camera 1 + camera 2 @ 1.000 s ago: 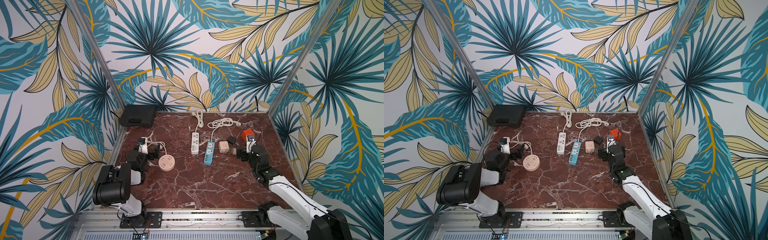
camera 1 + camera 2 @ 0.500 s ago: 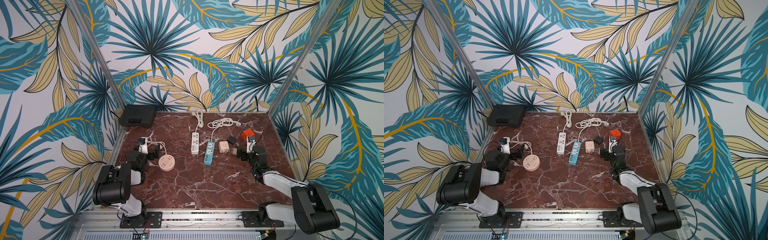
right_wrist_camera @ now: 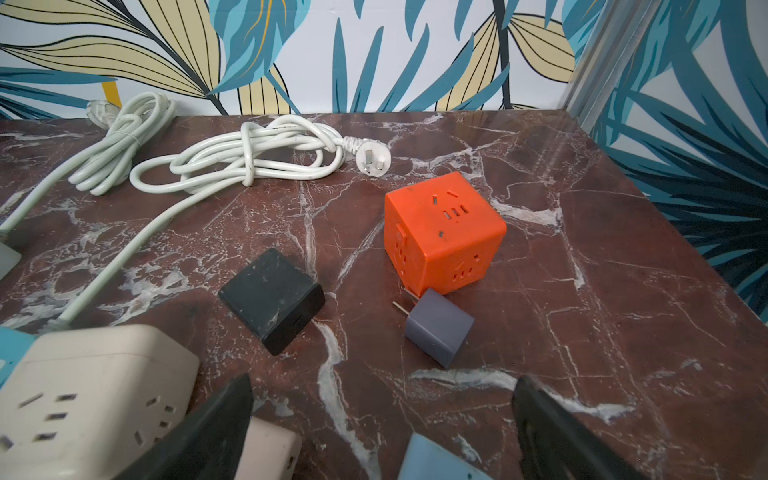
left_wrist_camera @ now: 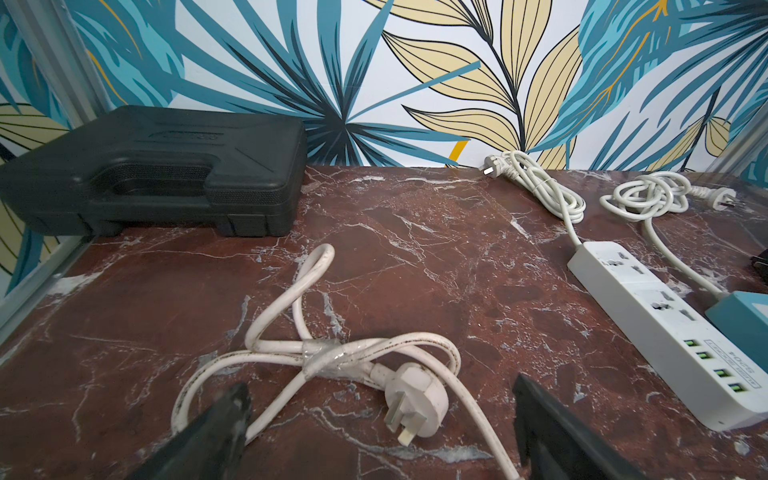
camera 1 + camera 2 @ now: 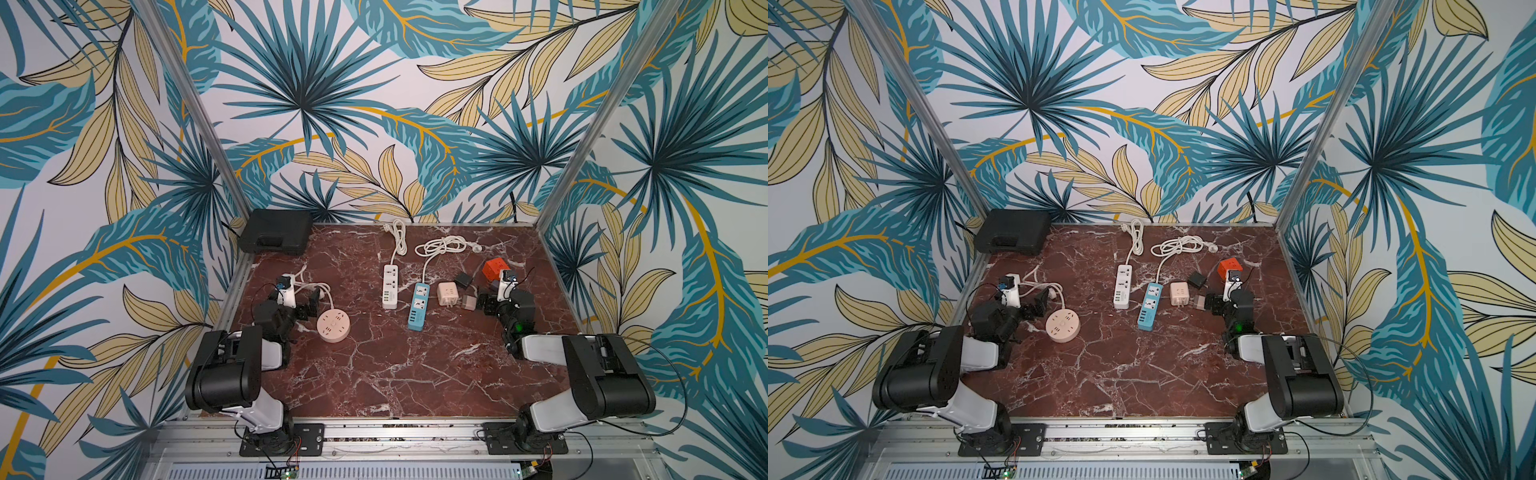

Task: Pull the plug off the socket
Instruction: Reset both arms

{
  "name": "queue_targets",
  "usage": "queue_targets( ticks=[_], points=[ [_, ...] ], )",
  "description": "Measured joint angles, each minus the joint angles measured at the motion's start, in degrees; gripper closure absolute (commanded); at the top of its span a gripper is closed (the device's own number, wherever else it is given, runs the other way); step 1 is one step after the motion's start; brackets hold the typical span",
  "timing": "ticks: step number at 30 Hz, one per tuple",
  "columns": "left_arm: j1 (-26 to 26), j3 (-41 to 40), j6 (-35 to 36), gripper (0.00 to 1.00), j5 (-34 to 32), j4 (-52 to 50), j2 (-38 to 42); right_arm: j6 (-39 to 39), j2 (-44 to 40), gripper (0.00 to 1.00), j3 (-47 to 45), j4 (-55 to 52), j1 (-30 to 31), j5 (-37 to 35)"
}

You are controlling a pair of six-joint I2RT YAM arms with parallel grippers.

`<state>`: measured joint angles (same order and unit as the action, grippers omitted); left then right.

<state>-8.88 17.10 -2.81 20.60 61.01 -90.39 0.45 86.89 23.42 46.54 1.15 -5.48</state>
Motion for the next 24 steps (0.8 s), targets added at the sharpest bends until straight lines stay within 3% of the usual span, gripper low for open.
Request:
queue_targets(
  ticks=[18,24],
  points=[
    [0.11,0.04,0.04,0.0,-0.04,-0.15,0.0,0.42,0.0,0.0,0.04,0.0,0.0,0.0],
    [2.62,1.01,1.75,0.0,-1.79,-1.9,0.02,0.42,0.0,0.0,0.04,0.0,0.0,0.02]
  ],
)
